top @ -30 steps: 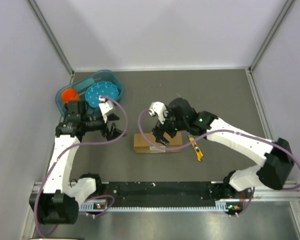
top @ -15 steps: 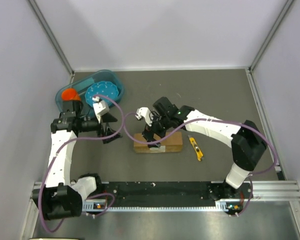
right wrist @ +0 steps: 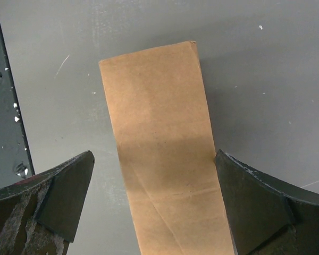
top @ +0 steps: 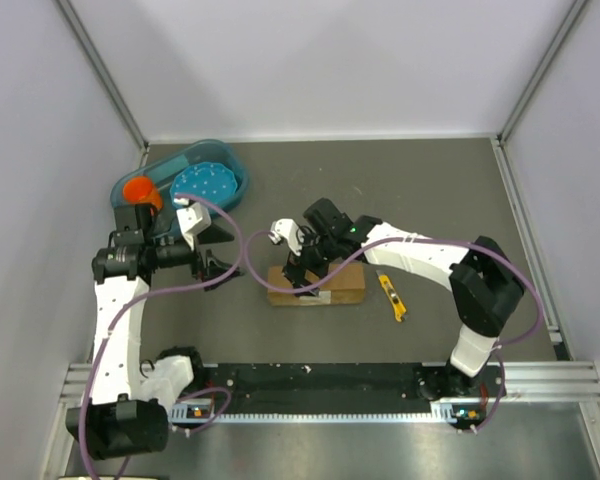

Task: Unpack the express box
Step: Pick up the express box from the center of the board.

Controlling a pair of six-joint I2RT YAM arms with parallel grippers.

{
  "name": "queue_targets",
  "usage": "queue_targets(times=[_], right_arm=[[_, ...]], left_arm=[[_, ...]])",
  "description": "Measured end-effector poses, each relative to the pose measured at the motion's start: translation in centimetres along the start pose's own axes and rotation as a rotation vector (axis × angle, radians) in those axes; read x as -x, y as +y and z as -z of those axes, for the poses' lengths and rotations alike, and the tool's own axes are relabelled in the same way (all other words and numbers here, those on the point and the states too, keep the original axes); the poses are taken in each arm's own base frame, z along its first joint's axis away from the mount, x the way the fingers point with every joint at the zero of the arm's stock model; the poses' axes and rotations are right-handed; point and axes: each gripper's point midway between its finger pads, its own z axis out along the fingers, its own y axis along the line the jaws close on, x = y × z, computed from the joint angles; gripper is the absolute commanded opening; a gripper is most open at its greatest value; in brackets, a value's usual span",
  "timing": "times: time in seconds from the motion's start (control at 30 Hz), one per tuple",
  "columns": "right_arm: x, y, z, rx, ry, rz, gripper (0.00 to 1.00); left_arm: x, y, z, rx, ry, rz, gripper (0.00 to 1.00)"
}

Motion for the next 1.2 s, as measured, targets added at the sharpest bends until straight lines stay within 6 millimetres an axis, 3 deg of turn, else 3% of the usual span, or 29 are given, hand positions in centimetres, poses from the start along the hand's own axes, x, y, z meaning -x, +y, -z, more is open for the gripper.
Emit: queue_targets(times=[0.33, 0.73, 0.87, 1.2], right_arm=[[-0.7, 0.0, -1.1, 0.008, -0.014, -0.003, 0.99], [-2.6, 1.0, -1.8, 0.024, 0.034, -0.03, 0.99], [-3.3, 1.3, -1.3, 0.005, 0.054, -0.03, 0.99], [-2.7, 1.9, 0.3, -0.012, 0.048, -0.026, 0.99]], left_arm=[[2.5, -0.1, 0.6, -0.032, -0.086, 0.046, 0.99], [2.9, 0.0, 1.0, -0.039, -0.116, 0.076, 0.99], [2.9, -0.1, 1.0, -0.046, -0.121, 0.083, 0.99], [2.9, -0.3, 1.0, -0.047, -0.122, 0.092, 0.99]])
